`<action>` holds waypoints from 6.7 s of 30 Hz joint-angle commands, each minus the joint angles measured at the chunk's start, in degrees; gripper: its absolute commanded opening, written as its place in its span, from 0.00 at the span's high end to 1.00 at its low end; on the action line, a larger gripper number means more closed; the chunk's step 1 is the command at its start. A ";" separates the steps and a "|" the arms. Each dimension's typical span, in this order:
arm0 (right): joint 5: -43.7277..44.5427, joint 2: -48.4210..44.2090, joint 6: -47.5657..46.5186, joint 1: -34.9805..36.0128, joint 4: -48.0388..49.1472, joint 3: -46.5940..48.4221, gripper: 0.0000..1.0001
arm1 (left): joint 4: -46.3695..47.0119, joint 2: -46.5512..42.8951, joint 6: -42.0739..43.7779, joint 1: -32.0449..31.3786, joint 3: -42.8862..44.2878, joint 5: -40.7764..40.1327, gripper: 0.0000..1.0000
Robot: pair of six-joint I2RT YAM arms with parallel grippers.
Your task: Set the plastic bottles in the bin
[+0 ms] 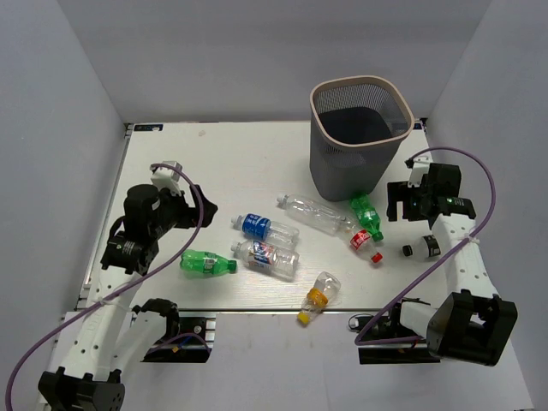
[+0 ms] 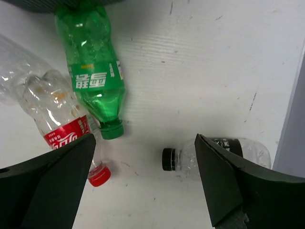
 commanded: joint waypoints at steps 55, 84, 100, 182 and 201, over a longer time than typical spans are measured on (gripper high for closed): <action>-1.12 17.18 -123.45 -16.68 -30.26 9.33 0.11 | 2.20 9.43 -0.97 -1.17 -6.22 9.19 0.21; -15.90 21.33 -118.99 -16.08 -22.06 5.52 0.84 | 15.21 28.13 -2.55 -14.60 9.75 27.30 0.33; -57.42 10.35 -47.99 -12.82 -17.63 34.46 0.92 | 1.14 45.10 5.45 -38.87 27.62 15.89 0.29; -42.94 12.80 -5.68 -8.25 8.94 22.42 0.11 | 1.85 58.19 7.38 -51.45 72.34 -32.63 0.77; -39.79 -1.97 -17.37 -8.51 -0.98 1.34 0.57 | 27.86 77.88 1.94 -38.09 87.46 -38.63 0.56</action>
